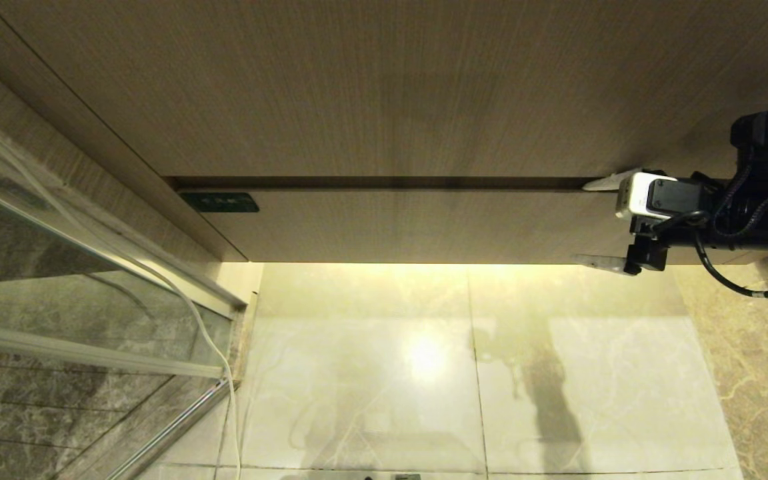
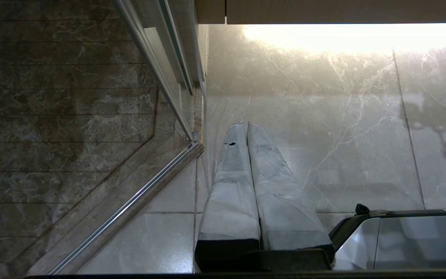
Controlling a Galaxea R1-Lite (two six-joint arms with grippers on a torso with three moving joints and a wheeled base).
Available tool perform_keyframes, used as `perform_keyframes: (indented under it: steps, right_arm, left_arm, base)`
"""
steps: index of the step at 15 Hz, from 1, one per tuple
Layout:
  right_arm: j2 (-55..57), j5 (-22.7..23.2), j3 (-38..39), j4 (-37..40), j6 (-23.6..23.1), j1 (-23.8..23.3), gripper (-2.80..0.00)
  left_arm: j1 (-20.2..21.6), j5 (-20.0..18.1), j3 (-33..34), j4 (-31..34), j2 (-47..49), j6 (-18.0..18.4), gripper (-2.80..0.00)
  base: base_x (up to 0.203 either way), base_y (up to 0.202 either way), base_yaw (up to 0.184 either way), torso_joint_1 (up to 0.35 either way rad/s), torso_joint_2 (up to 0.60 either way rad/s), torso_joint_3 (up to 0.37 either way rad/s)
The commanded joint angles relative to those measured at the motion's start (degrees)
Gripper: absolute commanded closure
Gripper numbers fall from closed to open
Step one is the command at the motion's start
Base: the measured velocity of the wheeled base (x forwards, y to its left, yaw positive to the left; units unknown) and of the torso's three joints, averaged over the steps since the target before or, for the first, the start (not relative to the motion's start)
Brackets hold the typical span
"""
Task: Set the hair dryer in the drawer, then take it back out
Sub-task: Pull open the drawer
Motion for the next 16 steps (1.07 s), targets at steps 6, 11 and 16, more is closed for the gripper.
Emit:
perform_keyframes:
  steps: [6, 11, 16]
  right_arm:
    - [-1.92, -1.03, 1.77, 9.21, -1.08, 0.13, -2.80]
    - [-7.24, -1.80, 1.12, 19.76, -0.42, -0.06, -2.80]
    - [-12.92, -21.45, 0.65, 17.47, -0.79, 2.46, -2.80]
  left_arm:
    - [0.02, 0.00, 0.01, -0.02, 0.00, 0.00, 0.00]
    - [0.02, 0.02, 0.01, -0.02, 0.00, 0.00, 0.00]
    - [0.02, 0.00, 0.01, -0.02, 0.08, 0.00, 0.00]
  base:
    - [0.000, 0.000, 0.000, 0.000, 0.00, 0.000]
    - [0.000, 0.000, 0.000, 0.000, 0.00, 0.000]
    - [0.000, 0.000, 0.000, 0.000, 0.00, 0.000]
